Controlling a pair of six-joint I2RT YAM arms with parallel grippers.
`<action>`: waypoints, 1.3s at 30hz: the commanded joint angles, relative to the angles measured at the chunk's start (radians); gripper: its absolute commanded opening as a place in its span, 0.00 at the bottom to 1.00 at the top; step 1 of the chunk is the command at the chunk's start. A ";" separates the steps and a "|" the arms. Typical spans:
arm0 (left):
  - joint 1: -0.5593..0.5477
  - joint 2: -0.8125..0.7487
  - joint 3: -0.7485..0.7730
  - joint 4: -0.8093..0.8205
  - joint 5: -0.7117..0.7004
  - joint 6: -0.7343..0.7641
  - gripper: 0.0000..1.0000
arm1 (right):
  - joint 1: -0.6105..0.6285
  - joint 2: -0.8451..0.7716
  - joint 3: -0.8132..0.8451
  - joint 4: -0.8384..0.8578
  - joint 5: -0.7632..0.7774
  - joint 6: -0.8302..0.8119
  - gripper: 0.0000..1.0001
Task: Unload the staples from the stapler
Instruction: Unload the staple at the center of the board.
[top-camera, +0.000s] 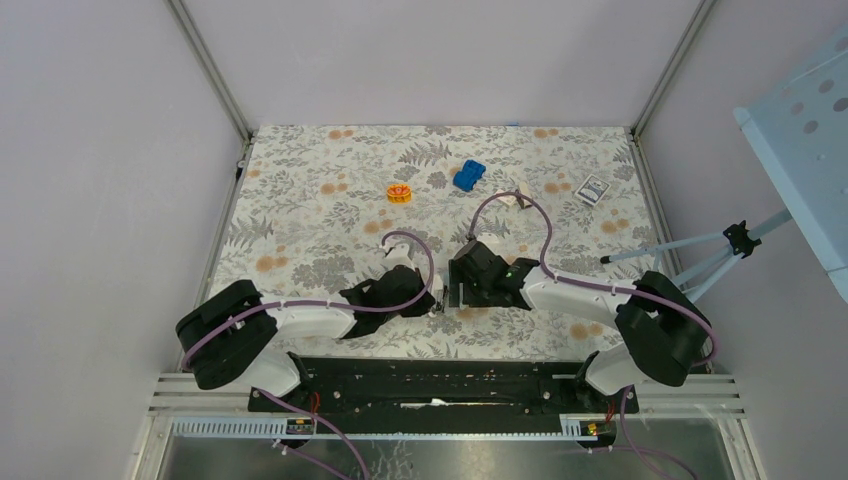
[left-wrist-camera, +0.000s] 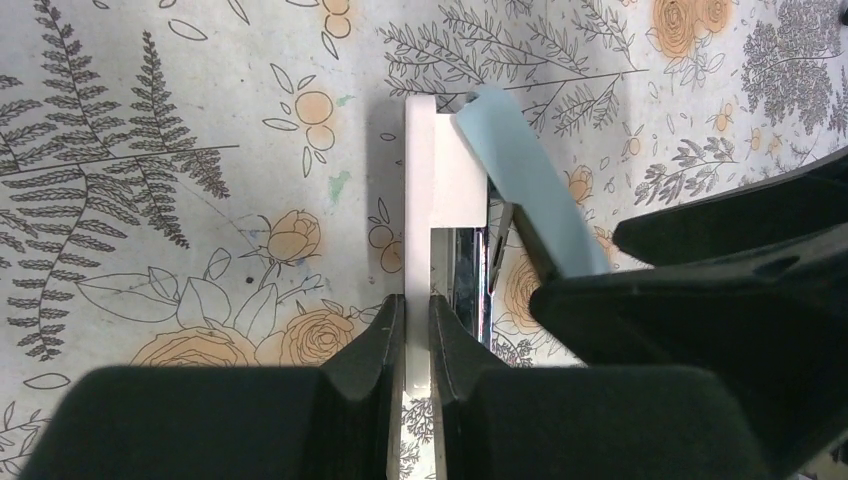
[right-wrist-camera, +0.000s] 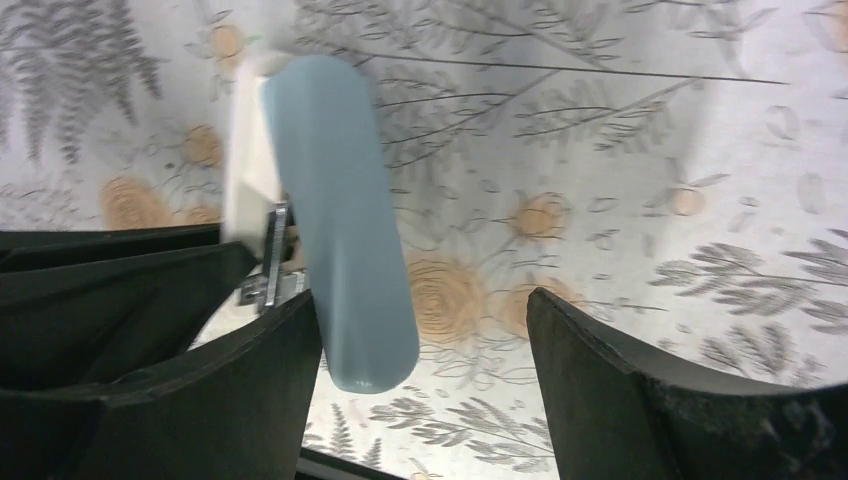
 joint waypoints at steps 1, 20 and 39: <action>0.002 -0.006 0.001 -0.057 -0.017 0.018 0.00 | -0.010 -0.019 0.043 -0.135 0.170 -0.018 0.80; 0.001 0.000 -0.007 -0.052 0.007 0.043 0.00 | -0.031 0.087 0.191 -0.186 0.296 -0.088 0.82; -0.003 0.011 -0.021 -0.021 0.041 0.054 0.00 | -0.132 0.159 0.265 -0.142 0.293 -0.166 0.85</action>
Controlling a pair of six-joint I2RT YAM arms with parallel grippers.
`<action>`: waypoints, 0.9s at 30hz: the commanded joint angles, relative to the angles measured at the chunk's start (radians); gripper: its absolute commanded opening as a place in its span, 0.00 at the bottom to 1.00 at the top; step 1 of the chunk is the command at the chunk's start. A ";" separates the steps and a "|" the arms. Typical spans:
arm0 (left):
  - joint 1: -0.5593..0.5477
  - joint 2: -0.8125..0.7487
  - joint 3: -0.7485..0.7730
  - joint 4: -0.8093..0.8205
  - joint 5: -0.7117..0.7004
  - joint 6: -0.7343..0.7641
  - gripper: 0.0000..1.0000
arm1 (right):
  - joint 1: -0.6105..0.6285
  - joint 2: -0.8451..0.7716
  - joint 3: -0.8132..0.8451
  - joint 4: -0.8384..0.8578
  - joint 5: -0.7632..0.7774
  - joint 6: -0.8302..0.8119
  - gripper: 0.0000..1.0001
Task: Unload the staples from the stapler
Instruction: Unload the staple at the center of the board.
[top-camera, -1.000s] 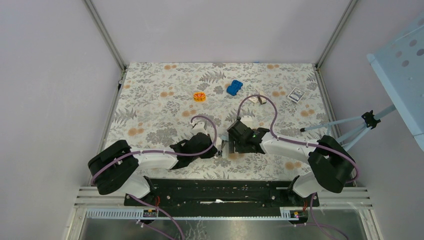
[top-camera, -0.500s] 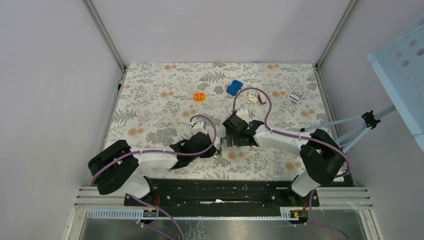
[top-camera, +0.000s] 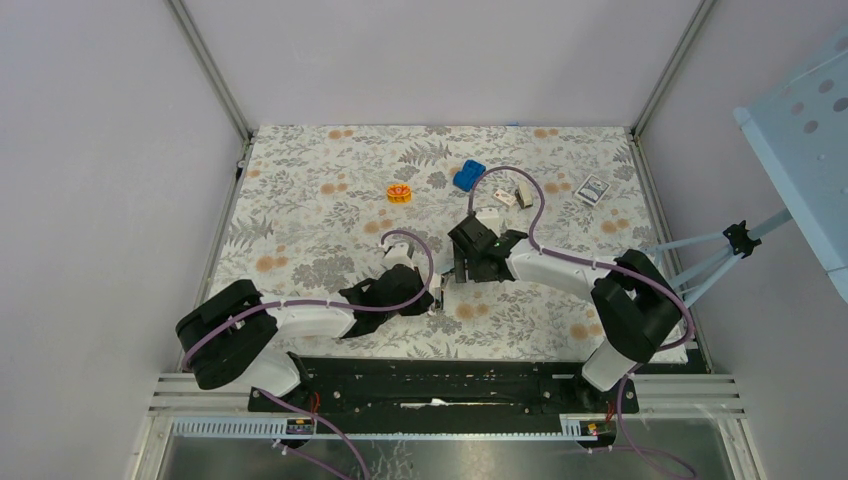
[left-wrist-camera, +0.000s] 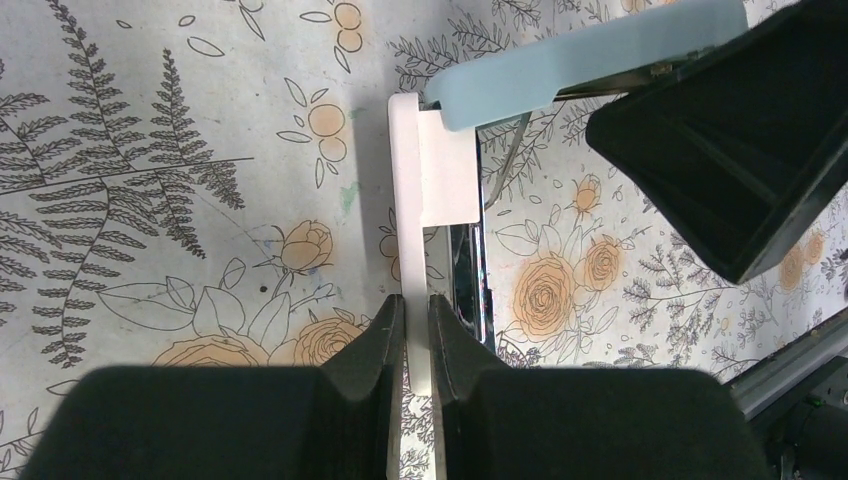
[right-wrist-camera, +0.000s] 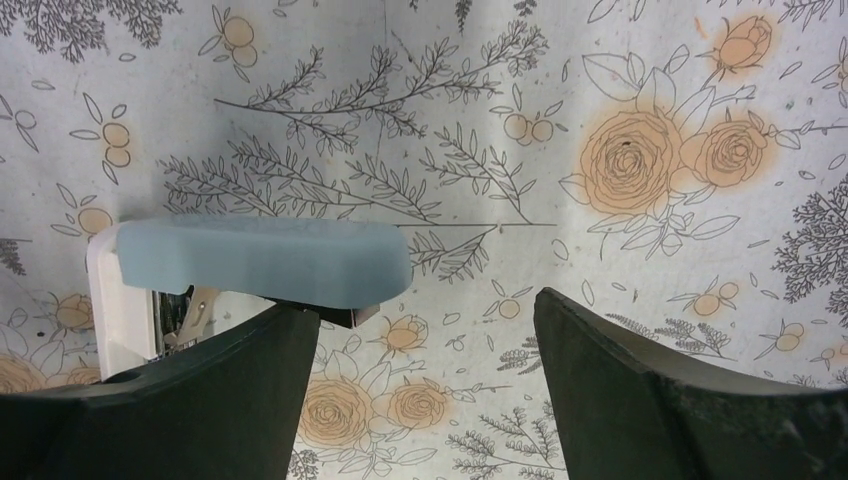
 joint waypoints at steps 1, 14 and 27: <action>-0.010 0.011 -0.019 -0.020 0.049 0.040 0.00 | -0.044 0.014 0.056 0.055 0.060 -0.031 0.85; -0.016 0.015 -0.021 0.003 0.082 0.059 0.00 | -0.077 0.012 0.063 0.146 0.027 -0.140 0.90; 0.000 0.026 -0.041 0.025 0.036 -0.062 0.00 | -0.077 -0.158 -0.117 0.207 -0.220 -0.202 0.89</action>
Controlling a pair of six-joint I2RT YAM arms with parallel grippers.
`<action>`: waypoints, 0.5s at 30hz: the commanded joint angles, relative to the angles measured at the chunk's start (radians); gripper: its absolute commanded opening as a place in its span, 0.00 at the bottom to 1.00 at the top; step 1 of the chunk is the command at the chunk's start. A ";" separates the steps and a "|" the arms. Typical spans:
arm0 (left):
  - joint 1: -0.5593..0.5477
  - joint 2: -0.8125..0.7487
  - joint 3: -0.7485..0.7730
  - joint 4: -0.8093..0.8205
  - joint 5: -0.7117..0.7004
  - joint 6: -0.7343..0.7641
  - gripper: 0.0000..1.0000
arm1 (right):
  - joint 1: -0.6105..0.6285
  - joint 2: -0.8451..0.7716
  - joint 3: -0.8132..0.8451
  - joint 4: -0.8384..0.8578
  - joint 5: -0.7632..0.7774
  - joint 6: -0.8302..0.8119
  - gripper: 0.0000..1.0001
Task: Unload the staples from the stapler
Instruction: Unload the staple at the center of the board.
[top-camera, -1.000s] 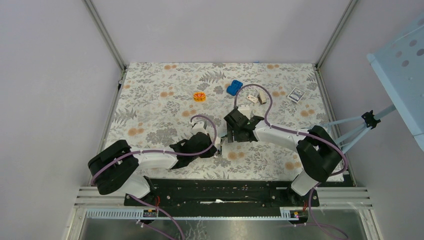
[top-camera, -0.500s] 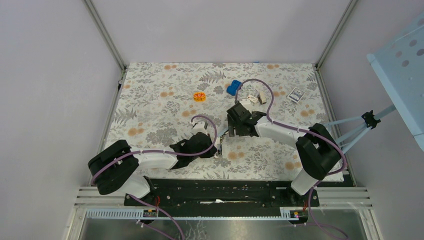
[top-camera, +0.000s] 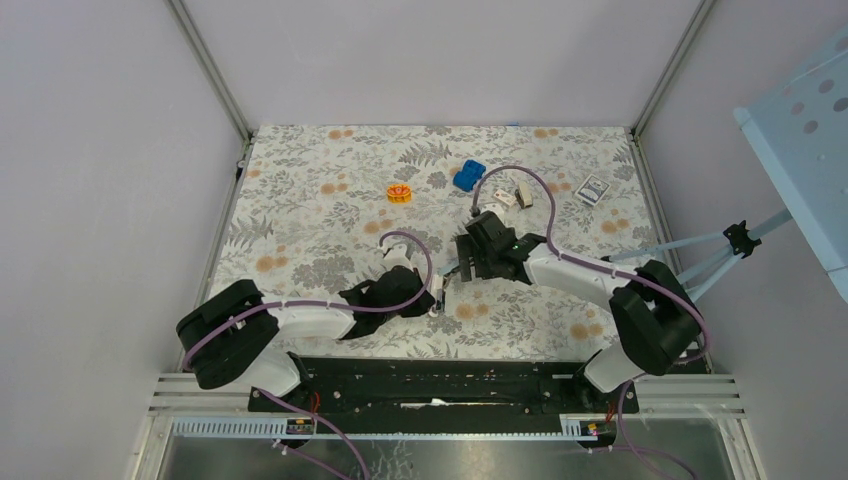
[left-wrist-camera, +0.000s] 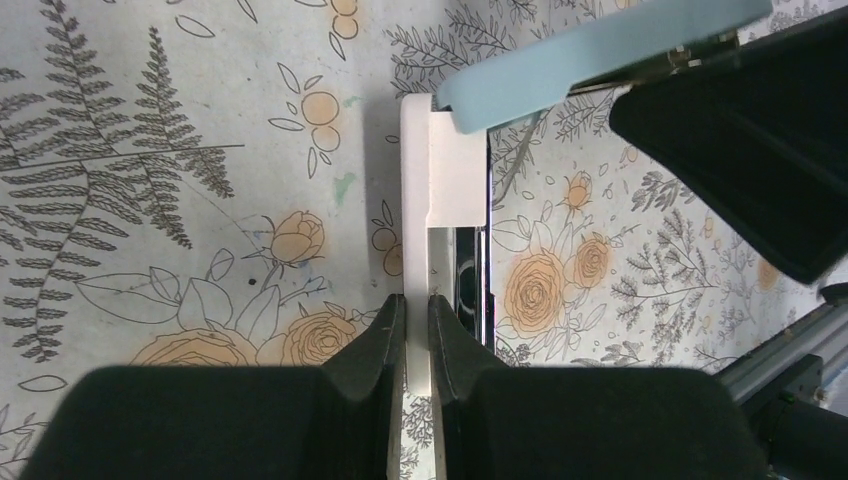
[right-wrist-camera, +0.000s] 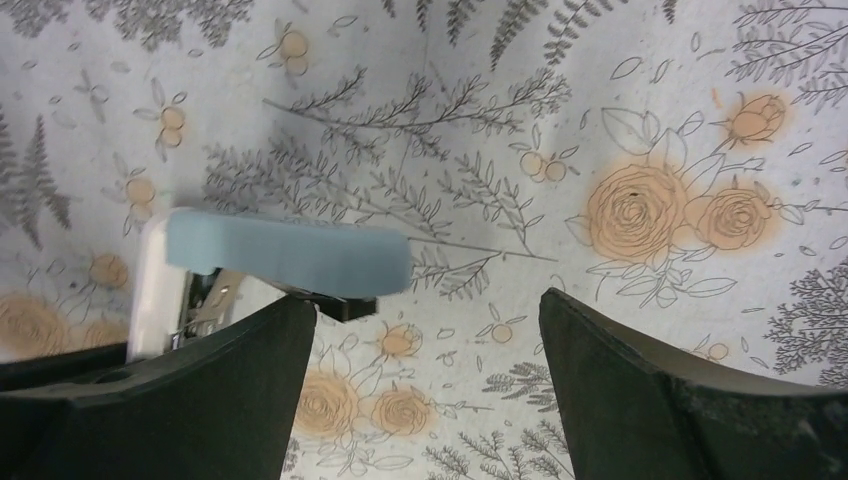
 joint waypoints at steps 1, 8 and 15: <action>0.003 0.025 -0.026 0.004 0.027 -0.038 0.00 | -0.005 -0.102 -0.062 0.070 -0.121 -0.029 0.88; 0.016 0.030 -0.002 -0.002 0.029 -0.041 0.00 | -0.005 -0.214 -0.160 0.087 -0.222 -0.025 0.86; 0.030 0.010 -0.019 0.062 0.077 -0.039 0.00 | -0.005 -0.345 -0.209 0.084 -0.269 0.016 0.86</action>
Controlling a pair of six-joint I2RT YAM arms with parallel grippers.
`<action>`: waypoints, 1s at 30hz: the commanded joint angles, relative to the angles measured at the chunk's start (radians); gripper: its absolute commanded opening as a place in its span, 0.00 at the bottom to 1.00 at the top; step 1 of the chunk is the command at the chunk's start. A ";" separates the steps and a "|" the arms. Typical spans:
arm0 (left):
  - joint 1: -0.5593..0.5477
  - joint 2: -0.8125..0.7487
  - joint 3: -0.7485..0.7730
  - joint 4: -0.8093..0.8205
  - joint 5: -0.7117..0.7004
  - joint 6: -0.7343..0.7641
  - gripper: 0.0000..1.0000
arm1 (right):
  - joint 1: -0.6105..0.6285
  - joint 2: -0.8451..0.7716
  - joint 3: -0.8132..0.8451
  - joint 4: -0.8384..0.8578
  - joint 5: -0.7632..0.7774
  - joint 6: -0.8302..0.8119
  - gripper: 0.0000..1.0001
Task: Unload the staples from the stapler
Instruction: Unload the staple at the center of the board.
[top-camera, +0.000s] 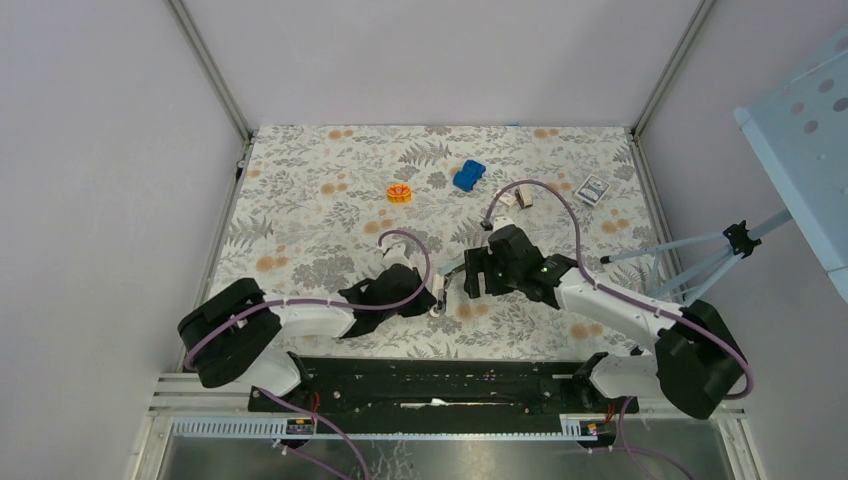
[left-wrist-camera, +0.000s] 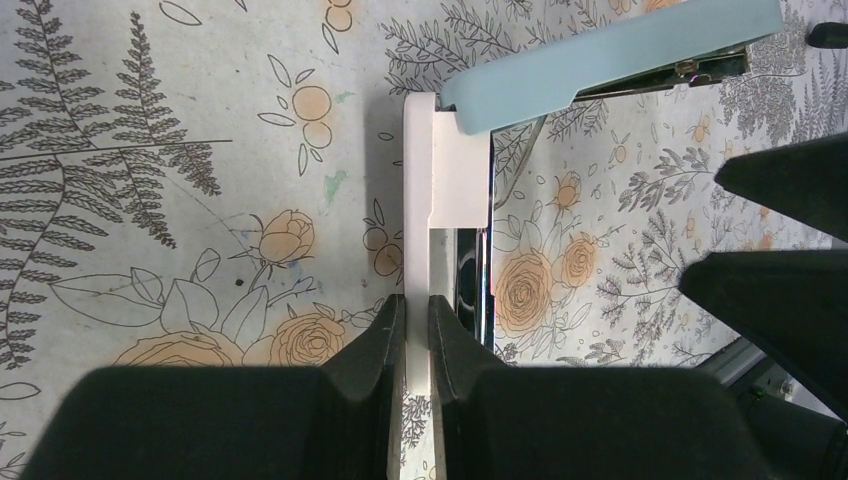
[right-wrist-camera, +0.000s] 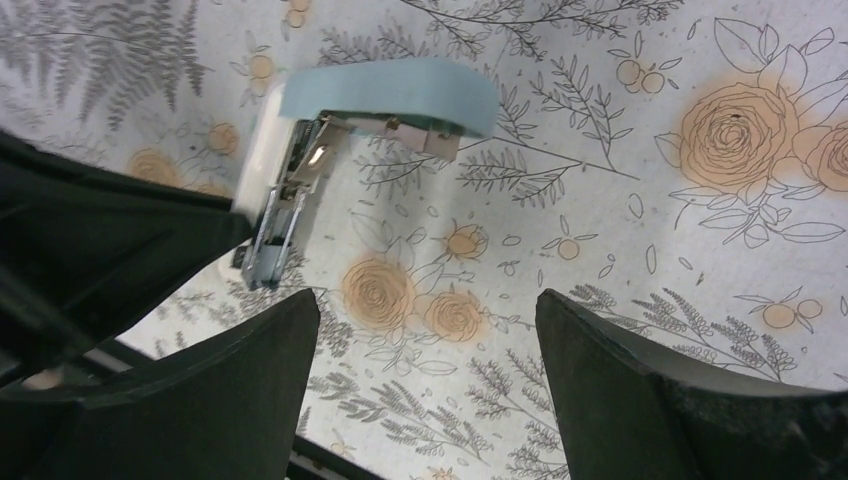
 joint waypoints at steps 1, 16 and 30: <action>0.015 -0.006 -0.028 0.075 0.066 0.005 0.00 | -0.003 -0.122 -0.027 0.034 -0.059 0.034 0.86; 0.025 -0.187 -0.126 0.331 0.210 0.204 0.00 | -0.003 -0.558 -0.223 0.146 0.032 0.264 0.87; 0.024 -0.171 -0.022 0.030 -0.017 0.162 0.00 | 0.043 -0.360 -0.193 0.216 -0.102 0.291 0.96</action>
